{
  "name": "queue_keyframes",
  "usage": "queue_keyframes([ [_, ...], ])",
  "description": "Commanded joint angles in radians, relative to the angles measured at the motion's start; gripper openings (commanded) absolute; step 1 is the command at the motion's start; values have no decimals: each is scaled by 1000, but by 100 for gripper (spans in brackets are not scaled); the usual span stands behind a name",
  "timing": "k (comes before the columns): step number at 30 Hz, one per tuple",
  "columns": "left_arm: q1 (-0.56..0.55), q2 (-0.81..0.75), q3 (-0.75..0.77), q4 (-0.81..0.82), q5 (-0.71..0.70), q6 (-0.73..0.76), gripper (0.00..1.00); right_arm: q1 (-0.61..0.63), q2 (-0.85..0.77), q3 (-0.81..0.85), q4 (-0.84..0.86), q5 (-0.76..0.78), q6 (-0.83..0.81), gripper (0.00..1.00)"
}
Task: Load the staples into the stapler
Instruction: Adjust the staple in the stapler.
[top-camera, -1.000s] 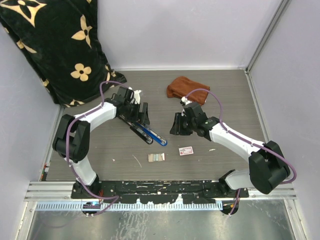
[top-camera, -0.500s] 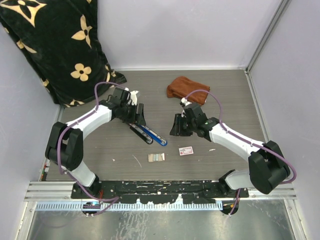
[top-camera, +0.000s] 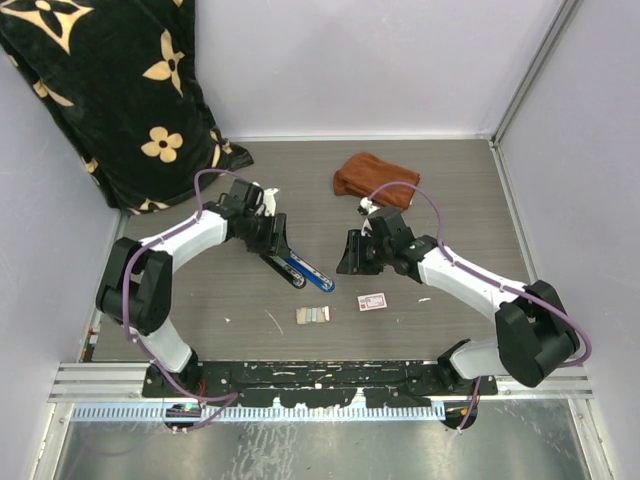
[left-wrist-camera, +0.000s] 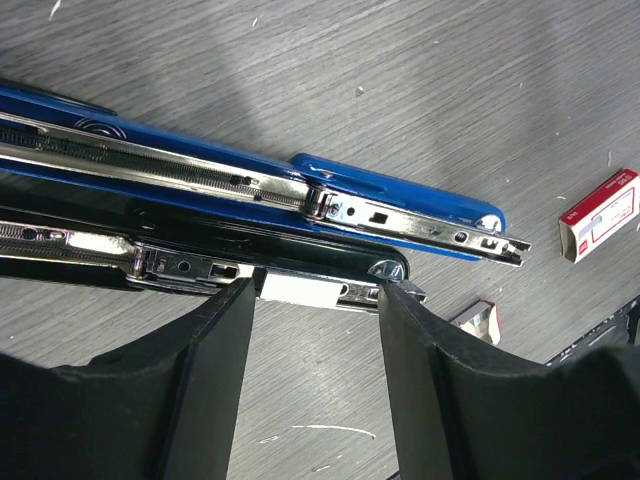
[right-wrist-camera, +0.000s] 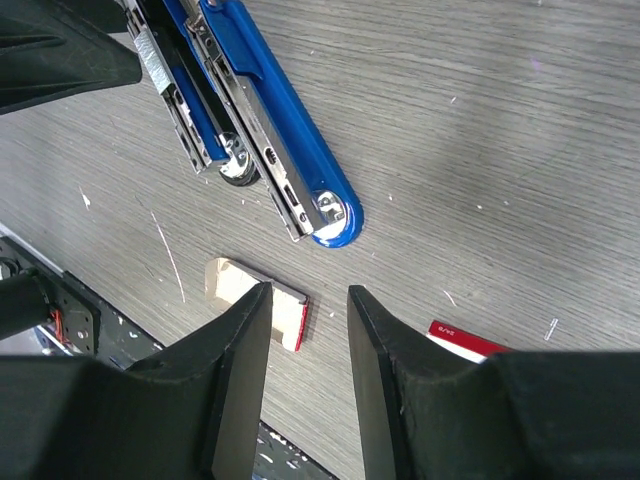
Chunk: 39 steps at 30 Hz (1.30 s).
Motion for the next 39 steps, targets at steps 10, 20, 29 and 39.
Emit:
queue_keyframes([
  [10, 2, 20, -9, -3, 42, 5, 52, -2, 38, -23, 79, -77, 34, 43],
  [20, -11, 15, -10, -1, 55, 12, 50, -2, 32, -36, 79, -69, 37, 42],
  [29, -20, -3, -23, 12, 90, 7, 48, -2, 39, -40, 80, -66, 38, 42],
  [39, -36, -2, -24, 21, 112, 6, 47, -2, 43, -46, 81, -62, 38, 42],
])
